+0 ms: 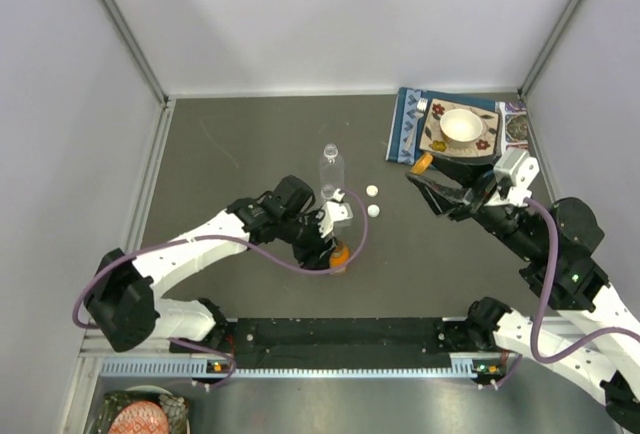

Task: Screw on the bottle caps
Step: Adjust the plastic bottle at the center of the board.

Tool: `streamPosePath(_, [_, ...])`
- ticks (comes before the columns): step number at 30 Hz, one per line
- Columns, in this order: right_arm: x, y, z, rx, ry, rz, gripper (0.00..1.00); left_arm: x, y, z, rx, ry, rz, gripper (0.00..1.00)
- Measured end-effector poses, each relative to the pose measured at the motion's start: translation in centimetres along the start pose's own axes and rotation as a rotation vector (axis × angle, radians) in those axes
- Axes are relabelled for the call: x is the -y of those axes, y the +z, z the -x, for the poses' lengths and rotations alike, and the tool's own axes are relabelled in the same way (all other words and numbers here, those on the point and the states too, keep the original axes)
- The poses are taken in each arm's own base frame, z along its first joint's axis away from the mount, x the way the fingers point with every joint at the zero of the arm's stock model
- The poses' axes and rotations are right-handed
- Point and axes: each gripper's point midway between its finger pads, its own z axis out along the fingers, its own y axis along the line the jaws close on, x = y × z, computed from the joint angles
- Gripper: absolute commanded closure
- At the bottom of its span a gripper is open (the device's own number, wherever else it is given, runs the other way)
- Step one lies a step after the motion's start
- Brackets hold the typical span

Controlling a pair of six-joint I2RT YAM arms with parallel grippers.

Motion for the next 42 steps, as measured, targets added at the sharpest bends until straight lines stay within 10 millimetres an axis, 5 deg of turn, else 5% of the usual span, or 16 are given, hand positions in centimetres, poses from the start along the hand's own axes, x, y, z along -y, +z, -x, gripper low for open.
streamPosePath(23, [0.3, -1.1, 0.5, 0.007, -0.002, -0.021, 0.64, 0.1, 5.4, 4.3, -0.025, 0.098, -0.010, 0.37])
streamPosePath(35, [0.4, -1.9, 0.8, 0.010, -0.004, -0.032, 0.64, -0.7, 6.4, 5.1, -0.051, 0.082, 0.029, 0.19])
streamPosePath(37, [0.4, -1.9, 0.8, 0.010, -0.005, -0.032, 0.64, -1.1, 6.4, 5.5, -0.054, 0.076, 0.050, 0.09])
streamPosePath(42, [0.4, -1.9, 0.7, 0.007, -0.010, -0.032, 0.64, -1.4, 6.2, 6.0, -0.045, 0.071, 0.076, 0.08])
